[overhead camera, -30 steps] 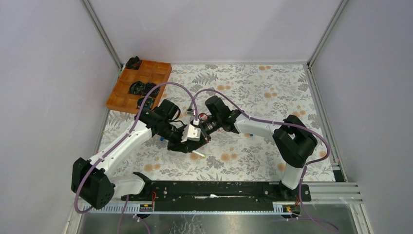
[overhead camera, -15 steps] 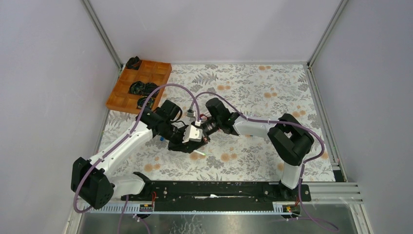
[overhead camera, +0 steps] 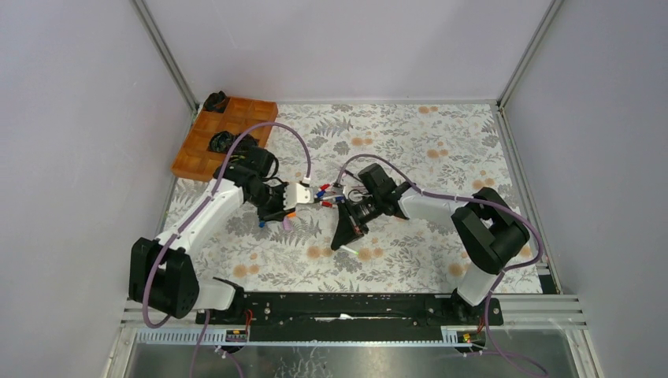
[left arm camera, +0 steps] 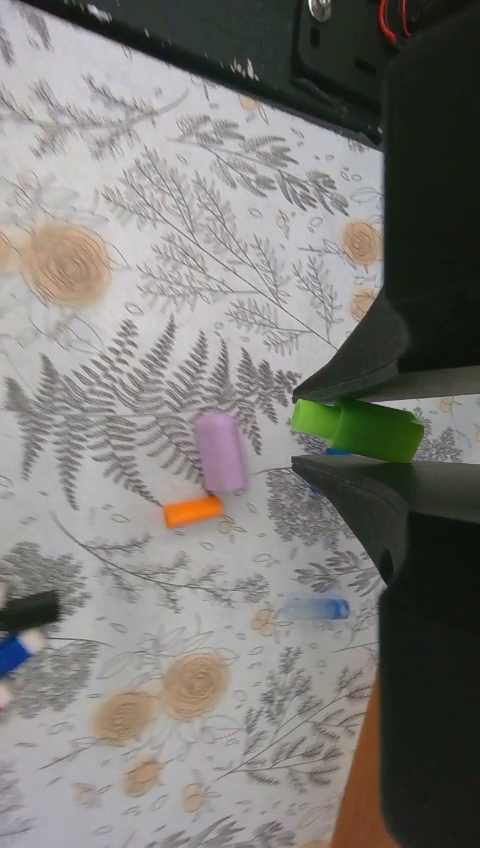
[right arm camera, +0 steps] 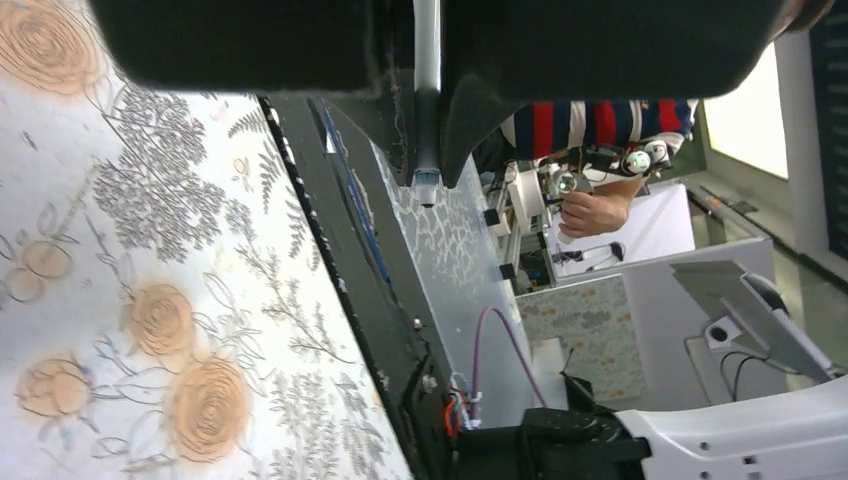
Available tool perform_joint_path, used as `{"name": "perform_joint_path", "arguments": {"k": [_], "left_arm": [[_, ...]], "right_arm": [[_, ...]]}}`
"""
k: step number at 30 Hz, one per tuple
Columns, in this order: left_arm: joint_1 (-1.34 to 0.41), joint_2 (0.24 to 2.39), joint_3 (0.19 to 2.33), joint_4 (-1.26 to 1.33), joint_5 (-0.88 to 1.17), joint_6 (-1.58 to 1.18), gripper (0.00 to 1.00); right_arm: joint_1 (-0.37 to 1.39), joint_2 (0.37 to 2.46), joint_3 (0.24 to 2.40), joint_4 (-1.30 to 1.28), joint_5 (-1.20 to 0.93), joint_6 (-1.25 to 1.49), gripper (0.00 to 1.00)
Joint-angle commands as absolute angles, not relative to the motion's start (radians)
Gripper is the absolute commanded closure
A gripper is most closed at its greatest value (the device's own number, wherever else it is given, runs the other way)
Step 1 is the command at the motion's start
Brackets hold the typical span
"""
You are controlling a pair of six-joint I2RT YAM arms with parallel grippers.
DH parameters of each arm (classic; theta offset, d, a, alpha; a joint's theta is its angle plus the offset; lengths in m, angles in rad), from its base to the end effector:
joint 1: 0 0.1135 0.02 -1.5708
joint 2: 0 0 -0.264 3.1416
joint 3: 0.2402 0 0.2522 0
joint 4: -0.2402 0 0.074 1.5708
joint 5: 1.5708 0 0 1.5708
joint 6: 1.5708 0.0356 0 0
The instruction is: Open the pen caps
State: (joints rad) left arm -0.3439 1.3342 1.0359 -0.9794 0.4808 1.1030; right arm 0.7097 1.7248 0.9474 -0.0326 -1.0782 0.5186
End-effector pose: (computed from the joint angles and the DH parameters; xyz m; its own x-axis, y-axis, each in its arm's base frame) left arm 0.2208 -0.0966 0.2544 -0.0273 0.8504 -0.5255 0.9960 0.0680 0.0582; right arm 0.2373 0.2452 0.1795 -0.8583 -0.4283 -0.2825 -0.3956 0.2017 0.8960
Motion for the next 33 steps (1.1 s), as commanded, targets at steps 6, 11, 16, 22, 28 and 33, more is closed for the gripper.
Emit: {"name": "perform_joint_path", "arguments": {"k": [6,11,16,22,28,33], "left_arm": [[-0.277,1.428,0.969,-0.729,0.389,0.997,1.00],[-0.229,1.562,0.985,-0.683,0.384,0.925,1.00],[-0.195,1.611,0.978,-0.655,0.375,0.898,1.00],[-0.195,1.633,0.968,-0.646,0.362,0.856,0.79],[-0.195,1.602,0.948,-0.674,0.411,0.873,0.56],[-0.195,1.580,0.993,-0.741,0.446,0.866,0.43]], "right_arm": [[0.566,1.661,1.061,-0.321,-0.427,0.401,1.00],[0.551,1.680,1.079,-0.291,0.027,0.399,1.00],[0.542,1.753,1.102,-0.238,0.208,0.395,1.00],[0.540,1.834,1.132,-0.216,0.343,0.379,1.00],[0.538,1.833,1.092,-0.189,0.401,0.369,0.89],[0.538,1.828,1.074,-0.186,0.416,0.355,0.81]]}}
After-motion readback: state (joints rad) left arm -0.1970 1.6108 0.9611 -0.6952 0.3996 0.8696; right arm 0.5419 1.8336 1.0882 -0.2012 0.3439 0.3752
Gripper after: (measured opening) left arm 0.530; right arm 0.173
